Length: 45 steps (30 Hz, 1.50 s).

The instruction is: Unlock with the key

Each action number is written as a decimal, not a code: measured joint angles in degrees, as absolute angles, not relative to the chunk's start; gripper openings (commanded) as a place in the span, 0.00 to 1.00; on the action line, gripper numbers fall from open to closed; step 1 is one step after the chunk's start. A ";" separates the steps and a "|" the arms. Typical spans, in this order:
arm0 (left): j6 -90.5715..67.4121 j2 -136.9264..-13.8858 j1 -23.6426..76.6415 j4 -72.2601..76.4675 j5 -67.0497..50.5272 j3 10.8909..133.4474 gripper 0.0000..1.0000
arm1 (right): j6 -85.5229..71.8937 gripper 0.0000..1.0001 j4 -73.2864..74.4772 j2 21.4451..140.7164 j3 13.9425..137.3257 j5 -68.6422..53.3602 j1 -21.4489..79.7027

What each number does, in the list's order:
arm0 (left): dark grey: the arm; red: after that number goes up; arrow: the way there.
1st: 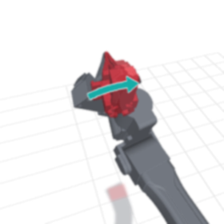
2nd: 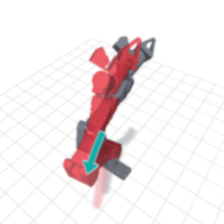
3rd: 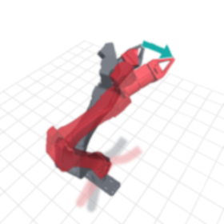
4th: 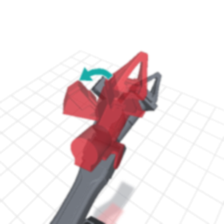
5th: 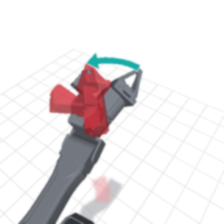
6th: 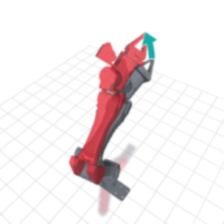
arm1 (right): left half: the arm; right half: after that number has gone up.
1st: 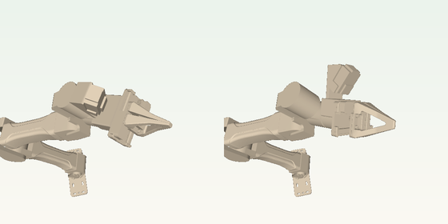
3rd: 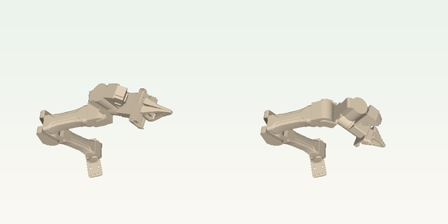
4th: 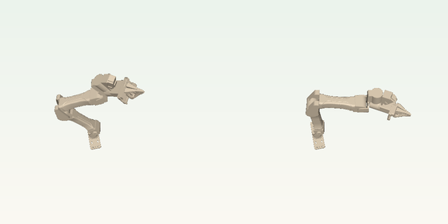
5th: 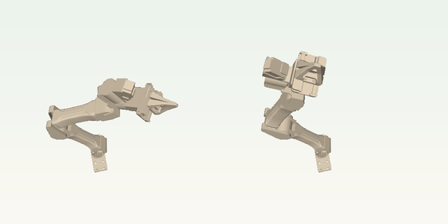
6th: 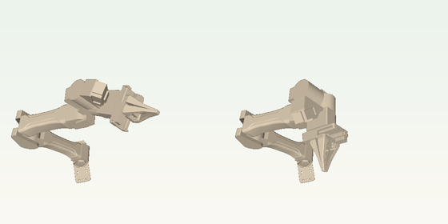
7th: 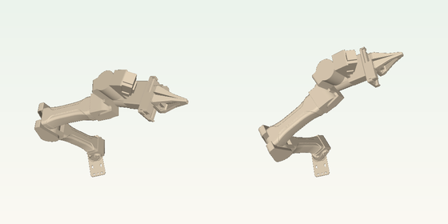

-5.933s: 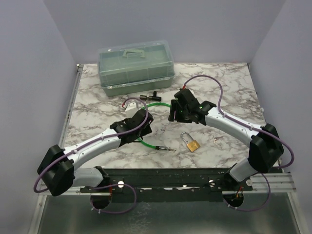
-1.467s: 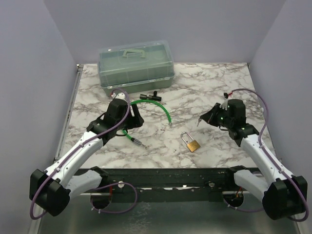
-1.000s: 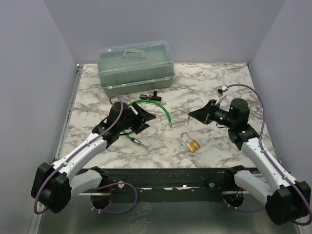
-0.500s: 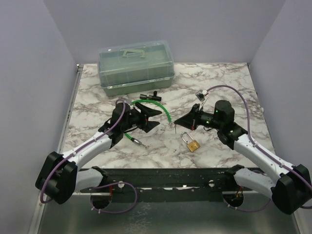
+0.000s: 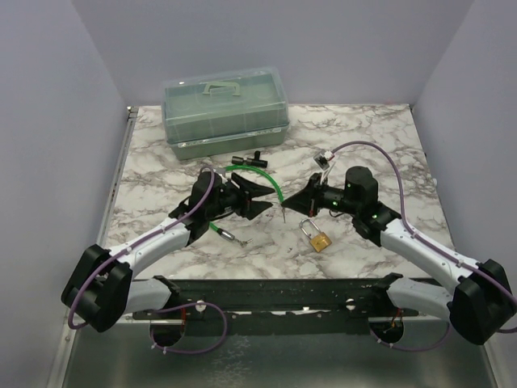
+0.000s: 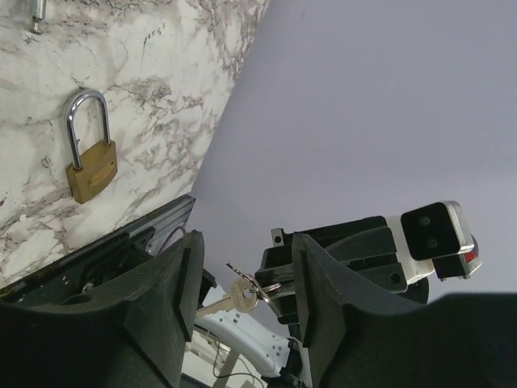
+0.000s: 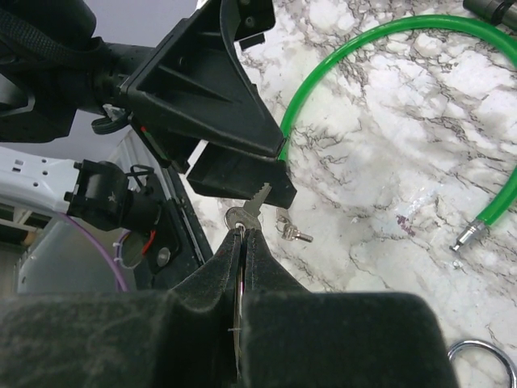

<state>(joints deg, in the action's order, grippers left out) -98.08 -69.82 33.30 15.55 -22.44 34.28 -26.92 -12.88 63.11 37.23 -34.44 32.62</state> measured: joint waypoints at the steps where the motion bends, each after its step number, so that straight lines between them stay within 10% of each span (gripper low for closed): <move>1: -98.13 -69.87 33.45 15.64 -22.48 34.28 0.49 | -26.89 0.01 -12.97 63.13 37.23 -34.22 32.69; 14: -99.81 -70.32 34.28 18.37 -22.48 34.28 0.00 | -25.67 0.01 -14.04 64.86 37.32 -32.58 34.00; 20: -99.85 -71.26 34.26 18.79 -22.46 34.15 0.00 | -25.17 0.01 -14.33 64.84 37.50 -32.08 34.09; 24: -99.02 -71.26 34.26 19.14 -21.89 33.95 0.00 | -25.36 0.51 -13.28 64.82 37.69 -31.35 34.15; 27: -97.25 -70.81 34.28 19.20 -20.53 33.93 0.00 | -25.41 0.65 -11.44 64.82 38.65 -30.39 34.24; 45: -70.46 -58.50 34.26 20.14 -13.89 33.30 0.00 | -28.56 0.64 -14.92 62.06 39.40 -37.36 34.41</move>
